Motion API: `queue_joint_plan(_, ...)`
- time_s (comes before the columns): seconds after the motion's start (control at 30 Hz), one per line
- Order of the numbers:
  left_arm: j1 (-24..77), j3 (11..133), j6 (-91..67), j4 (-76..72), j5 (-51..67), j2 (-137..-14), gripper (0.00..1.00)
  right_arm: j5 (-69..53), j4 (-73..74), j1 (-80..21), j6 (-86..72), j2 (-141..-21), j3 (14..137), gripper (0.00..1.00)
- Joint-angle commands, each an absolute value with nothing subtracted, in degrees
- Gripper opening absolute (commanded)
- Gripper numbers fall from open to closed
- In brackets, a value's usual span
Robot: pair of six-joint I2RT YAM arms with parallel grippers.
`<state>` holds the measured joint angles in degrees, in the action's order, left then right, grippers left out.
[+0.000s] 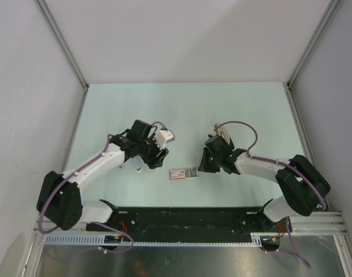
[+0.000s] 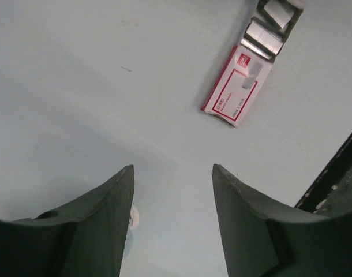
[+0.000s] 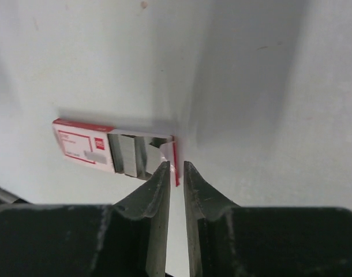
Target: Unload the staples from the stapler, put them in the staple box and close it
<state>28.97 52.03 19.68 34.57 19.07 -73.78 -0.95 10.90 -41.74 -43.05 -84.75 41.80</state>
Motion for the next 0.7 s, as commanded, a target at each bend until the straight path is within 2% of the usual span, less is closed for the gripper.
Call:
queue_joint_plan(0.0, 32.99, 49.42, 27.31, 30.5, 16.57, -77.16, 0.62, -10.27, 1.67, -39.95, -45.61, -86.67, 39.57, 0.21)
queue_joint_plan(0.17, 35.76, 47.17, 30.59, 28.05, 13.98, -80.54, 0.63, -14.97, -3.77, -37.14, -47.55, -88.04, 37.1, 0.24)
queue_joint_plan(0.67, 40.36, 48.24, 31.03, 24.32, 10.15, -87.75, 0.62, -19.86, -9.12, -36.38, -48.7, -89.71, 35.16, 0.22)
